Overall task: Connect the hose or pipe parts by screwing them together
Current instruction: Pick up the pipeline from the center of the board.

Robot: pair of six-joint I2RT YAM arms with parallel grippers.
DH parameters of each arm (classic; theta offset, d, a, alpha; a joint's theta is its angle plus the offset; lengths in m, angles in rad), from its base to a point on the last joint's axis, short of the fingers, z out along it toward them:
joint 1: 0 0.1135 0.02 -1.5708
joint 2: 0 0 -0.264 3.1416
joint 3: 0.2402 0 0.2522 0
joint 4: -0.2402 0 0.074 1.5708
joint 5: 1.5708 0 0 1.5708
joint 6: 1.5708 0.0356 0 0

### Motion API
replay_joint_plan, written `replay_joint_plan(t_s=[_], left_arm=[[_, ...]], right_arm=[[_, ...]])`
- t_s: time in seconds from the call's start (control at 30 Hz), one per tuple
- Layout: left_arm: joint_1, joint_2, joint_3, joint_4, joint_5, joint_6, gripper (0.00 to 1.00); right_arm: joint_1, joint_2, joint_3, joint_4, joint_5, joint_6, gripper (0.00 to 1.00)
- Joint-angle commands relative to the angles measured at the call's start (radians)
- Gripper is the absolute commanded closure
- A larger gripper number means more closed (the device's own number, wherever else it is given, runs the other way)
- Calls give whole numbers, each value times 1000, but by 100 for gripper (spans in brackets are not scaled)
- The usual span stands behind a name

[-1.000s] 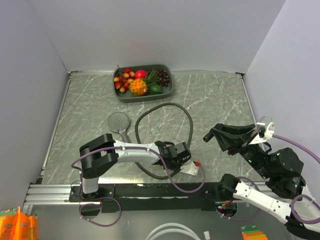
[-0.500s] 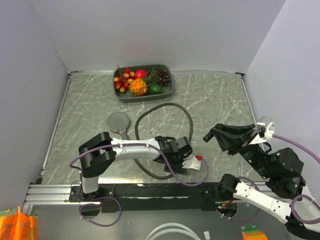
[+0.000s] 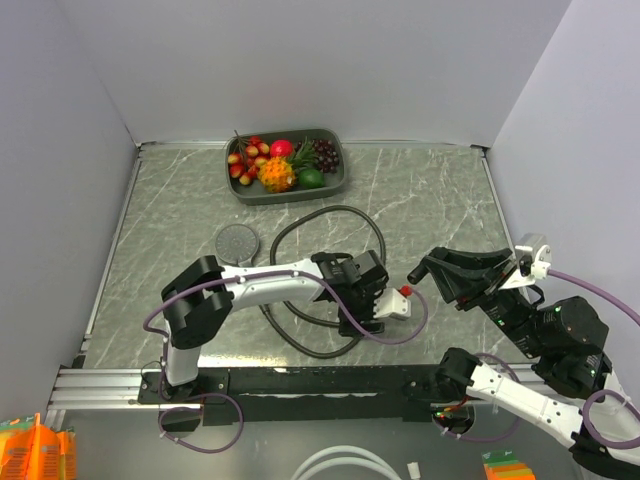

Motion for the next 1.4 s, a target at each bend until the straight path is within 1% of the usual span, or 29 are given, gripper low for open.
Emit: replay_joint_plan(t_s=[0.0, 0.2, 0.3, 0.5, 0.6, 0.9, 1.13, 1.37], left_arm=[[13, 4, -43, 46, 89, -22, 29], [53, 10, -68, 143, 149, -37, 34], [67, 17, -59, 198, 145, -52, 37], [75, 30, -66, 251, 161, -45, 42], [68, 33, -77, 253, 169, -26, 43], [49, 18, -86, 196, 218, -6, 42], [33, 22, -103, 222, 188, -14, 43], [24, 42, -86, 248, 155, -34, 43]], right_arm=[[-1, -31, 18, 50, 14, -7, 100], [0, -51, 19, 42, 28, -13, 100], [0, -59, 21, 34, 37, -22, 100], [-1, -74, 18, 21, 51, -27, 100], [0, -83, 16, 16, 54, -30, 100], [0, -88, 15, 15, 62, -35, 100], [-1, -93, 18, 8, 57, -27, 100], [0, -88, 24, 1, 45, -24, 100]])
